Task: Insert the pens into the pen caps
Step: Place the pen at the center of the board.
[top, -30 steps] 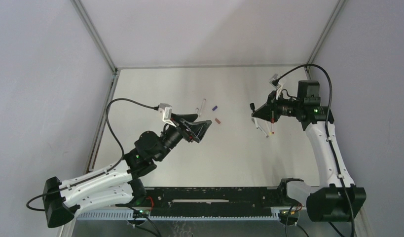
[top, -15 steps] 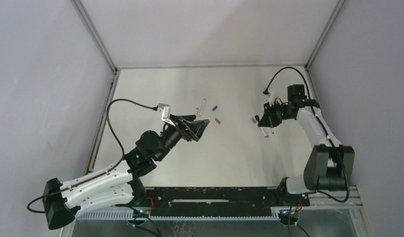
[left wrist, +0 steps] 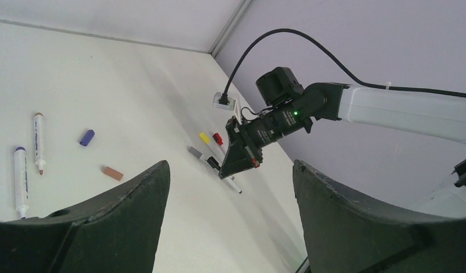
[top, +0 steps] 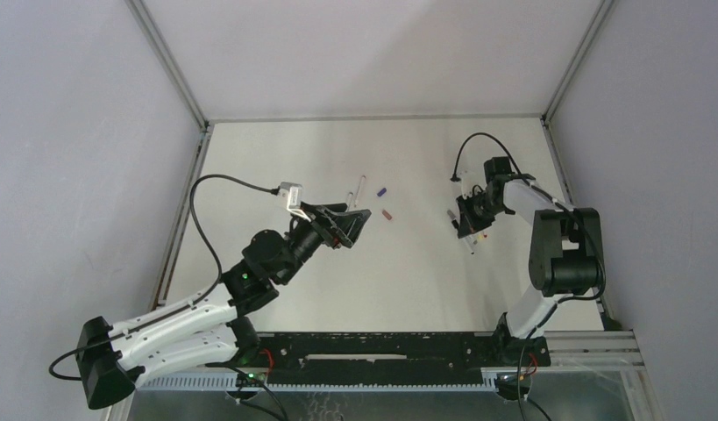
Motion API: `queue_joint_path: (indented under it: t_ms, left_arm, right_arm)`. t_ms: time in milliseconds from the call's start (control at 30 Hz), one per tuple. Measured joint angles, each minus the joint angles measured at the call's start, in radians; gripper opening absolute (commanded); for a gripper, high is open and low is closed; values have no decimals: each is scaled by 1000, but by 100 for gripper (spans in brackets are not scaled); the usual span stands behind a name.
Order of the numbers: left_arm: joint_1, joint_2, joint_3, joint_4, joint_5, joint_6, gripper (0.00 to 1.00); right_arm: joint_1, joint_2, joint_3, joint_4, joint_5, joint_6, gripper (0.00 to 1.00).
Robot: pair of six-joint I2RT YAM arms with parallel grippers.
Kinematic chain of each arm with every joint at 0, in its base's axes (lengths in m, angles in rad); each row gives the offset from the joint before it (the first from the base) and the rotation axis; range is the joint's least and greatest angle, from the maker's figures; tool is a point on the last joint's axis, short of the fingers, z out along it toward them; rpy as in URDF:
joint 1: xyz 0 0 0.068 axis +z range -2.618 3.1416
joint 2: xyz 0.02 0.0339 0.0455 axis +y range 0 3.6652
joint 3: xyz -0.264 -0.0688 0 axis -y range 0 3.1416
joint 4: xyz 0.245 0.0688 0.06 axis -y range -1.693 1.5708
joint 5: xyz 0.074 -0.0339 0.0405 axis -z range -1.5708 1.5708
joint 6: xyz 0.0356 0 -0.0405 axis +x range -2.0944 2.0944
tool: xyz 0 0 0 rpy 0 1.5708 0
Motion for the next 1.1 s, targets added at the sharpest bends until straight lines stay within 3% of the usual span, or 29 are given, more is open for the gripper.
queue_joint_path:
  t_ms: [467,700,967,1100]
  left_arm:
    - [18,3,-2,0,1,-23,82]
    - [23,3,-22,-8,1,-25,82]
    - [31,8,-22,-8,2,-27,82]
    - [43,26,-22,-33,4,-32,82]
  right_arm:
    - [49,50,0,47,98,63,18]
    - [39,47,0,45,97,73,31]
    - [-13,-61,0,17,52,72,34]
    - [-74,-161,0,-11,-40,63,34]
